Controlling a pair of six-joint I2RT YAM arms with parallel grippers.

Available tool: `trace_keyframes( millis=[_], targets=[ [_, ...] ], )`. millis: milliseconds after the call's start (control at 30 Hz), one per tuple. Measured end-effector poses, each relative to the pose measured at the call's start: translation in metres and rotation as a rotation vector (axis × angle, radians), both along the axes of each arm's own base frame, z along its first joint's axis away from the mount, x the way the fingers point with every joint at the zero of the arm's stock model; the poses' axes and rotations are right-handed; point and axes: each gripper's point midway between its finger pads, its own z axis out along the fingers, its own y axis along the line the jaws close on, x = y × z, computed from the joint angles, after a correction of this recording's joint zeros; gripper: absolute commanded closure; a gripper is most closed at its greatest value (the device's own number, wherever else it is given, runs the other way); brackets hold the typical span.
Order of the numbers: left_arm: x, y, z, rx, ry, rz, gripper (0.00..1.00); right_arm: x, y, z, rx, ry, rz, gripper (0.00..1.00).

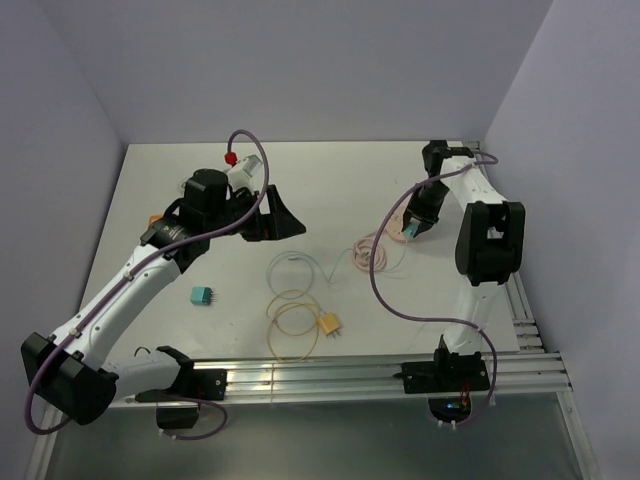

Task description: Insert the plug

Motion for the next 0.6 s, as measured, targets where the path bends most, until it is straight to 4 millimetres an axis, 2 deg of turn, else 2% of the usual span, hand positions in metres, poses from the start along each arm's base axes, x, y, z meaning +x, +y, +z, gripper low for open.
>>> trace_keyframes(
  millis=[233,300,467,600],
  targets=[
    [-0.002,-0.003,0.005,-0.016,-0.004,-0.021,0.06,-0.014,0.025,-0.005,0.069,0.025,0.074,1.0],
    [-0.003,-0.003,0.006,-0.02,-0.001,-0.026,0.07,-0.019,0.032,-0.002,0.072,0.026,0.107,1.0],
    [-0.003,-0.007,0.012,-0.044,-0.019,-0.038,0.1,-0.023,0.032,0.004,-0.035,0.003,0.184,1.0],
    [-0.004,-0.011,0.016,-0.071,-0.027,-0.059,0.12,-0.022,0.048,0.014,0.033,-0.042,0.221,1.0]
  ],
)
